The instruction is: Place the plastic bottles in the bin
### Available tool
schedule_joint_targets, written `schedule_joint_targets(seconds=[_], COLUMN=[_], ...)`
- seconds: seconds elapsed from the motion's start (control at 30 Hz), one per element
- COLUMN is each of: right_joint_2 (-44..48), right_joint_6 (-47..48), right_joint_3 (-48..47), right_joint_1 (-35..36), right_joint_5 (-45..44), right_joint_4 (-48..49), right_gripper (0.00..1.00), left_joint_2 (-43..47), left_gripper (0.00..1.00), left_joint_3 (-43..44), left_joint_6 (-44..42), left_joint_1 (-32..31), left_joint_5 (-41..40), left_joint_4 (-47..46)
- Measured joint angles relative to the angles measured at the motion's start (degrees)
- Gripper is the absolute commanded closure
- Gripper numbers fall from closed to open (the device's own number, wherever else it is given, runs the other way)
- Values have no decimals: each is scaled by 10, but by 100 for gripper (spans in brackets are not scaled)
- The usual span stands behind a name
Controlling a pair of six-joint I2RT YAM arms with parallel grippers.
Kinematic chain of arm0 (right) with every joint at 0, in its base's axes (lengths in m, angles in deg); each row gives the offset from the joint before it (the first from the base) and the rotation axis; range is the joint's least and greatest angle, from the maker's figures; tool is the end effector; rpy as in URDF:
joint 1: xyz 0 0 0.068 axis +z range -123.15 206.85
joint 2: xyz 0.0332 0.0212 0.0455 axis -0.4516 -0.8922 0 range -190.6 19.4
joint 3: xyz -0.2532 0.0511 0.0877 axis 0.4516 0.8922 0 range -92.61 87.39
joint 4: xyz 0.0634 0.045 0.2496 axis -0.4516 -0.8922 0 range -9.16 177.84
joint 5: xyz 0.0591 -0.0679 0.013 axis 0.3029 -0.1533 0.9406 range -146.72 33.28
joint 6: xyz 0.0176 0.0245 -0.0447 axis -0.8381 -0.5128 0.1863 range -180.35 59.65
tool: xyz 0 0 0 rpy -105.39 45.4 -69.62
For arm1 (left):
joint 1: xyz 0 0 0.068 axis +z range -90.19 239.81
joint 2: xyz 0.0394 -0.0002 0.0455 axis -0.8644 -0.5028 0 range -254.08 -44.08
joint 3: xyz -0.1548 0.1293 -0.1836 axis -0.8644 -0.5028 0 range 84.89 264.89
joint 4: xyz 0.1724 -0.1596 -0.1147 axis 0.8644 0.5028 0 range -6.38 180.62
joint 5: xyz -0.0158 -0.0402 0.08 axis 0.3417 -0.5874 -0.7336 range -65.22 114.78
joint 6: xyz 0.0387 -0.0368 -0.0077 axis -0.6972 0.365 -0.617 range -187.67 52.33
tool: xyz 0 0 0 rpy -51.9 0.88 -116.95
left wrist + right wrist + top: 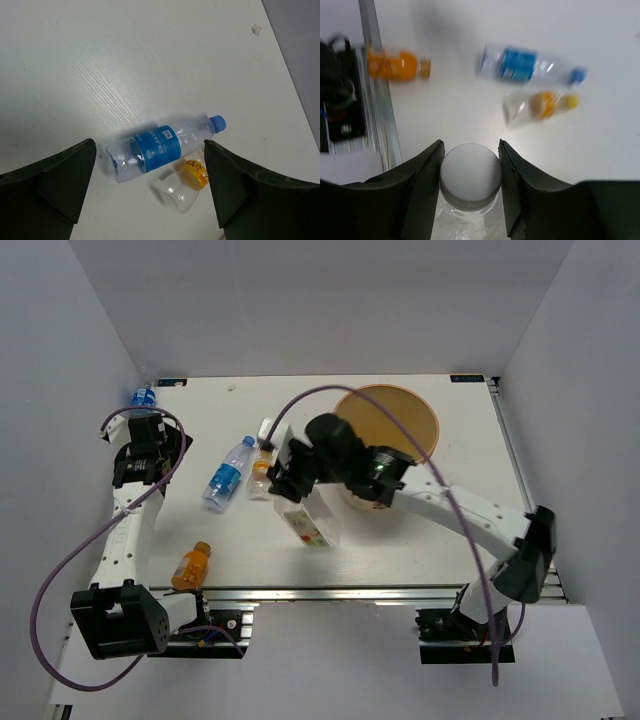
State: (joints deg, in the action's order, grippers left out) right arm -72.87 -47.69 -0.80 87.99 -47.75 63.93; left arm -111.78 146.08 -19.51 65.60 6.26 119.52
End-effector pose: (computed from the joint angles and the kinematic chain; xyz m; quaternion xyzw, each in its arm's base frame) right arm 0.1764 0.3317 0.3684 -0.5453 0.6591 0.2720 0.4407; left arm 0.2472 0.0365 0.3168 -0.4675 0.7754 -0.0066 0.4245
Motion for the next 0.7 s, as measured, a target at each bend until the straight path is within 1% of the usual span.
schedule_joint_targets(seconds=[0.07,0.13,0.23,0.3,0.37,0.5,0.6,0.67,0.7], right_joint_2=[41,76,123,141,150,167,171,172,173], right_joint_6=[-2,-10,-39,-53,-52,-23,-3,-2,-2], right_joint_3=[-25,-39,-50,-68,-89,-98,-81,-56,-41], right_joint_1=[-18,-52,-134,-182,-209,-224,-244,-261,-268], right_joint_5=[14,28,52,42,11,-101,-177,-212,-225], right_joint_4=[37,86,156,189,217,257,277,275,271], right_gripper=[100,100,100,100,100,100,100,100,97], left_joint_2=[1,3,12,19,23,23,18,11,7], left_gripper=[2,2,2,2,2,2,2,2,2], left_joint_3=[0,0,0,0,0,0,0,0,0], left_joint_6=[0,2,5,8,10,22,35,43,47], left_joint_1=[0,0,0,0,0,0,0,0,0], left_joint_5=[7,7,5,4,1,-10,-20,-23,-25], left_joint_4=[1,3,9,11,11,28,47,60,70])
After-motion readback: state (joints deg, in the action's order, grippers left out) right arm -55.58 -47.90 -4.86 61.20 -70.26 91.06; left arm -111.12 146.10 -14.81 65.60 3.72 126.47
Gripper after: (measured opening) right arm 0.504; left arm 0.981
